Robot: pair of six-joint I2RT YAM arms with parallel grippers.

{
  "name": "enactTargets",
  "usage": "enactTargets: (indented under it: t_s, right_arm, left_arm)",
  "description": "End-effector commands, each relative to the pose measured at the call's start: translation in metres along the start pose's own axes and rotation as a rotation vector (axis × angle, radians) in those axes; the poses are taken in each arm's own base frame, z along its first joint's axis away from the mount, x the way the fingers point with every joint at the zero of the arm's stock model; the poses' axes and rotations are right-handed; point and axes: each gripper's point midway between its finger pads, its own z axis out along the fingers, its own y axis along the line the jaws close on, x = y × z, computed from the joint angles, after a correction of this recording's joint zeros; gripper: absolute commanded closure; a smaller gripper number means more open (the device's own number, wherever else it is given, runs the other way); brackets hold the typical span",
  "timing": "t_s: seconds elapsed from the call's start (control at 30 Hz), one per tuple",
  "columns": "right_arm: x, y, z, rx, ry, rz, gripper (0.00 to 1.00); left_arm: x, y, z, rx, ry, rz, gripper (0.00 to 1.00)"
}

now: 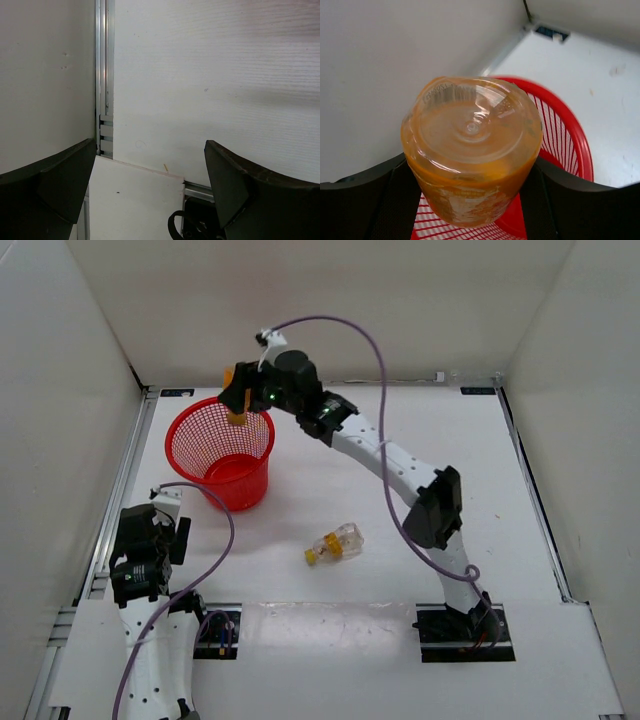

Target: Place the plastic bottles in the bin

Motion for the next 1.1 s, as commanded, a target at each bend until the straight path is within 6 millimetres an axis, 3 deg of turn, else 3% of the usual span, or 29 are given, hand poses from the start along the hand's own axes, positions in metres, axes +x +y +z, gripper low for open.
enactTargets:
  t_s: [0.0,0.07,0.13,0.2,0.3,0.37,0.4,0.47,0.5,0.53,0.57,0.6,0.63,0.67,0.7,0.73,0.77,0.8,0.83,0.87,0.9,0.97,1.0,1.07]
  right_arm:
    - [-0.009,0.009,0.001,-0.013,-0.031,-0.022,0.35]
    - [-0.002,0.007,0.001,-0.013,-0.009,-0.02,0.18]
    - [-0.012,0.014,-0.008,-0.033,-0.021,-0.049,0.02]
    - [-0.02,0.019,-0.015,-0.04,-0.035,-0.069,0.0]
    - [-0.057,0.043,-0.044,-0.059,-0.105,-0.09,0.0]
    - [-0.072,0.046,-0.059,-0.043,-0.138,-0.111,0.0]
    - [-0.085,0.052,-0.079,-0.034,-0.165,-0.112,0.0]
    - [-0.095,0.039,-0.1,0.039,-0.186,-0.114,0.0]
    - [-0.118,0.037,-0.13,0.066,-0.236,-0.114,0.0]
    - [-0.1,0.018,-0.136,0.123,-0.189,-0.116,0.0]
    - [-0.099,0.007,-0.149,0.166,-0.187,-0.113,0.0]
    - [-0.117,-0.001,-0.18,0.21,-0.233,-0.11,0.0]
    - [-0.114,-0.02,-0.195,0.291,-0.226,-0.104,0.0]
    - [-0.092,-0.044,-0.204,0.358,-0.181,-0.084,0.0]
    - [-0.104,-0.054,-0.236,0.407,-0.223,-0.08,0.0]
    - [-0.098,-0.066,-0.251,0.451,-0.223,-0.062,0.0]
    - [-0.09,-0.079,-0.265,0.496,-0.216,-0.057,0.0]
    - [-0.077,-0.102,-0.292,0.578,-0.23,-0.023,0.0]
    - [-0.066,-0.114,-0.305,0.622,-0.226,-0.008,0.0]
    - [-0.069,-0.121,-0.334,0.665,-0.272,0.009,0.0]
    - [-0.04,-0.139,-0.341,0.71,-0.228,0.041,0.0]
    - [-0.027,-0.155,-0.376,0.799,-0.248,0.072,0.0]
    - [-0.017,-0.161,-0.384,0.822,-0.244,0.098,0.0]
    - [0.01,-0.176,-0.405,0.889,-0.208,0.126,0.0]
  left_arm:
    - [-0.017,0.01,-0.009,-0.029,-0.062,-0.005,0.0]
    - [-0.02,0.012,-0.012,-0.033,-0.071,-0.008,0.0]
    - [-0.023,0.015,-0.014,-0.038,-0.081,-0.001,0.0]
    - [-0.032,0.019,-0.019,-0.044,-0.113,-0.008,0.0]
    - [-0.047,0.027,-0.029,-0.06,-0.165,-0.007,0.0]
    - [-0.062,0.033,-0.042,-0.059,-0.223,0.014,0.0]
    - [-0.07,0.038,-0.046,-0.069,-0.24,0.02,0.0]
    - [-0.096,0.048,-0.066,-0.064,-0.321,0.054,0.0]
    - [-0.107,0.053,-0.074,-0.066,-0.349,0.051,0.0]
    - [-0.121,0.056,-0.083,-0.052,-0.389,0.066,0.0]
    - [-0.137,0.06,-0.093,-0.043,-0.427,0.086,0.0]
    - [-0.165,0.074,-0.111,-0.048,-0.479,0.083,0.0]
    - [-0.179,0.079,-0.119,-0.037,-0.501,0.1,0.0]
    - [-0.197,0.079,-0.127,0.003,-0.537,0.111,0.0]
    - [-0.226,0.095,-0.162,-0.013,-0.631,0.109,0.0]
    - [-0.24,0.087,-0.142,0.084,-0.56,0.131,0.0]
    - [-0.258,0.075,-0.15,0.189,-0.598,0.155,0.0]
    - [-0.293,0.081,-0.157,0.242,-0.635,0.167,0.0]
    - [-0.294,0.068,-0.156,0.343,-0.597,0.165,0.0]
    - [-0.31,0.055,-0.162,0.445,-0.637,0.169,0.0]
    - [-0.329,0.053,-0.151,0.499,-0.634,0.148,0.0]
    - [-0.342,0.042,-0.133,0.528,-0.613,0.166,0.0]
    - [-0.35,0.008,-0.132,0.587,-0.6,0.224,0.0]
    - [-0.358,-0.036,-0.119,0.607,-0.552,0.356,0.0]
